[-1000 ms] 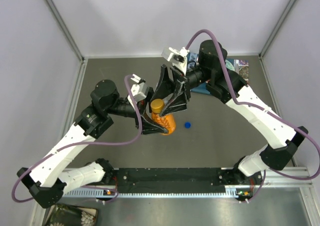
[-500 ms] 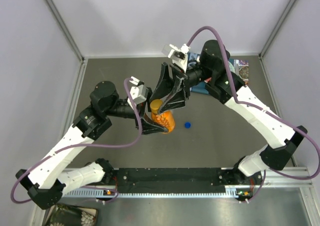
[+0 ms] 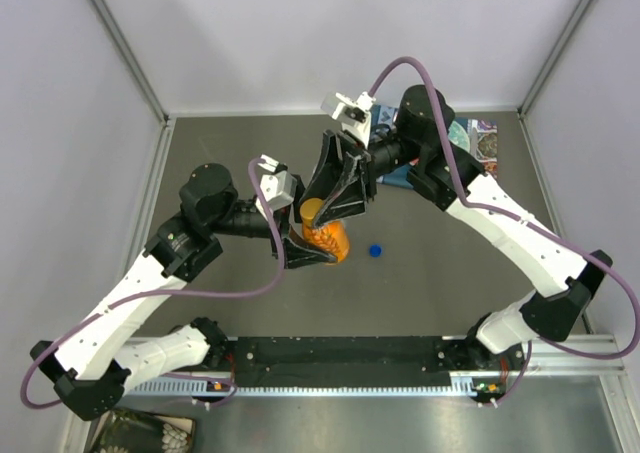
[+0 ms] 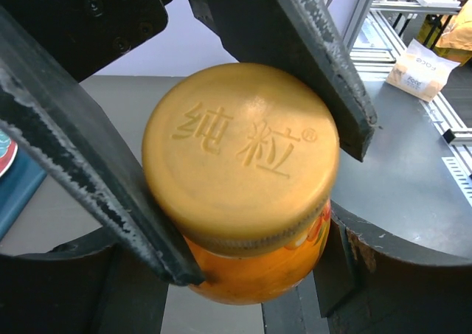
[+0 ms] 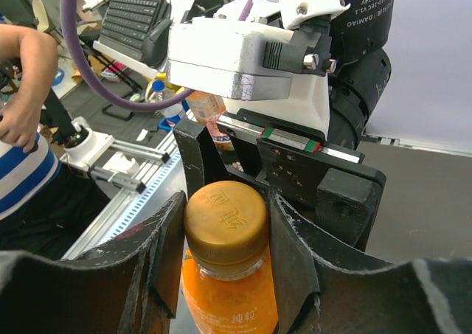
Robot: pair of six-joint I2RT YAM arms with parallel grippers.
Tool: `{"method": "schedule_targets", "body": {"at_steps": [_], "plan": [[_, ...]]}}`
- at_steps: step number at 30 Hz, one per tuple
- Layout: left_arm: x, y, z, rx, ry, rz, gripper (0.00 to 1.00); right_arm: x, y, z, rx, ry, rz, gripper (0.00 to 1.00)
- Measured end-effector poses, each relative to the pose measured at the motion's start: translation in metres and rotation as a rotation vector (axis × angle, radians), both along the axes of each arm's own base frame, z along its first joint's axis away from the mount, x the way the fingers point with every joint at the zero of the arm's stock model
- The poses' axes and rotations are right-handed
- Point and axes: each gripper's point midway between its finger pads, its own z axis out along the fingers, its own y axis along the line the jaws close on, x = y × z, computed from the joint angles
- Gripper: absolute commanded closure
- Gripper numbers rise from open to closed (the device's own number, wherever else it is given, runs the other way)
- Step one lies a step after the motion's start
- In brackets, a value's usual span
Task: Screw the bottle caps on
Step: Screw the bottle cap onto the plastic bottle.
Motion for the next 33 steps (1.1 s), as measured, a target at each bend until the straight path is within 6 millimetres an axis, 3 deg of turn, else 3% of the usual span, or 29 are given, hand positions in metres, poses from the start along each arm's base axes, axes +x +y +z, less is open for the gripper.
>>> {"method": "schedule_targets", "body": {"at_steps": [6, 16, 29, 33], "plan": [[0.003, 0.001, 0.000, 0.000, -0.012, 0.023, 1.00, 0.001, 0.000, 0.000, 0.013, -0.016, -0.015, 0.76], [0.022, 0.002, -0.004, 0.019, -0.001, 0.135, 1.00, 0.023, -0.006, -0.005, 0.031, -0.036, -0.148, 0.77], [0.058, 0.012, -0.017, 0.068, 0.031, 0.351, 1.00, 0.058, -0.009, -0.016, -0.002, -0.078, -0.371, 0.87], [0.065, 0.014, -0.018, 0.075, 0.018, 0.389, 1.00, 0.063, -0.009, -0.017, -0.007, -0.085, -0.406, 0.82]]}}
